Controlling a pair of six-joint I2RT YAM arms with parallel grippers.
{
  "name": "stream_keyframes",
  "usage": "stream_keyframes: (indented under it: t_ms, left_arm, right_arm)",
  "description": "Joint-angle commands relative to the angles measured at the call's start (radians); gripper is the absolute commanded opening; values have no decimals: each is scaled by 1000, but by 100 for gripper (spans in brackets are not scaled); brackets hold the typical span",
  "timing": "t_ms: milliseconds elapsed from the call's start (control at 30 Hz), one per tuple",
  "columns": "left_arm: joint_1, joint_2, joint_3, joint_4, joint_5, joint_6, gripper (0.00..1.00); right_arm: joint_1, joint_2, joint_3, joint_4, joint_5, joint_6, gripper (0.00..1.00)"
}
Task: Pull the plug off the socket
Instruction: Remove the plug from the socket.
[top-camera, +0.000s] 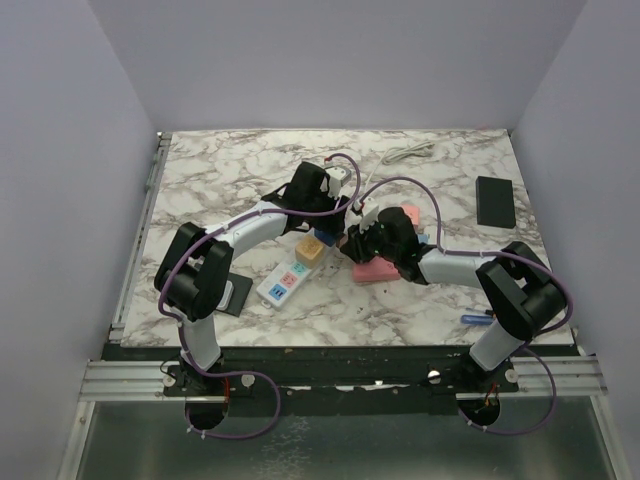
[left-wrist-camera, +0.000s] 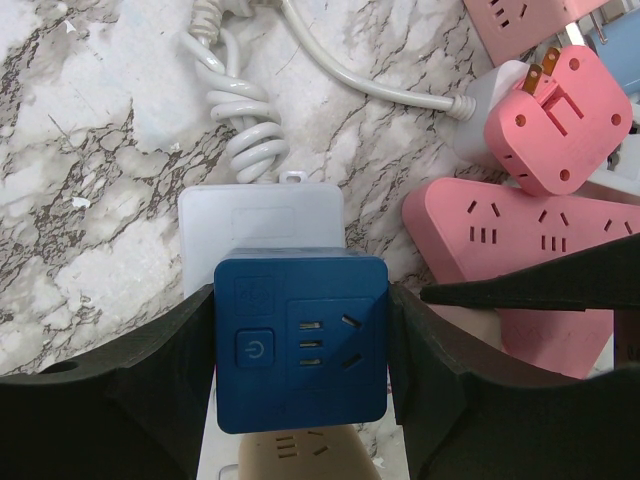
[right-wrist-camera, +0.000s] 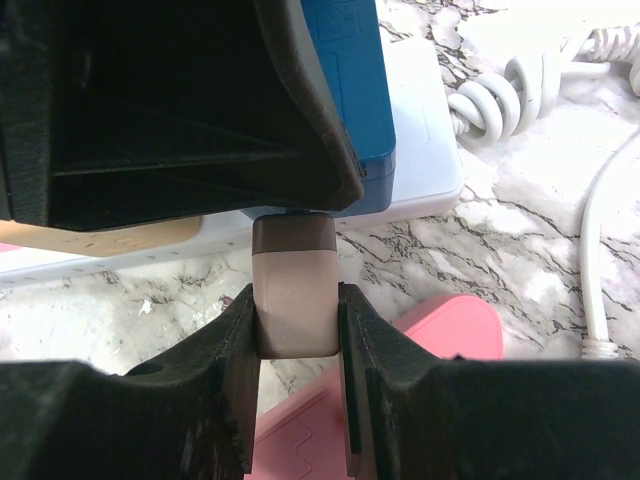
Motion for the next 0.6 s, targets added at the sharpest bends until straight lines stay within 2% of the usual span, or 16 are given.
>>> stream_keyframes:
  t_ms: [0, 567]
  left_arm:
    - [36, 110, -75, -243, -144, 61, 0]
    - [39, 107, -75, -242, -144, 56, 0]
  right_arm:
    - [-5, -73, -8, 66, 20, 34, 1]
    - [9, -118, -17, 35, 11, 26, 1]
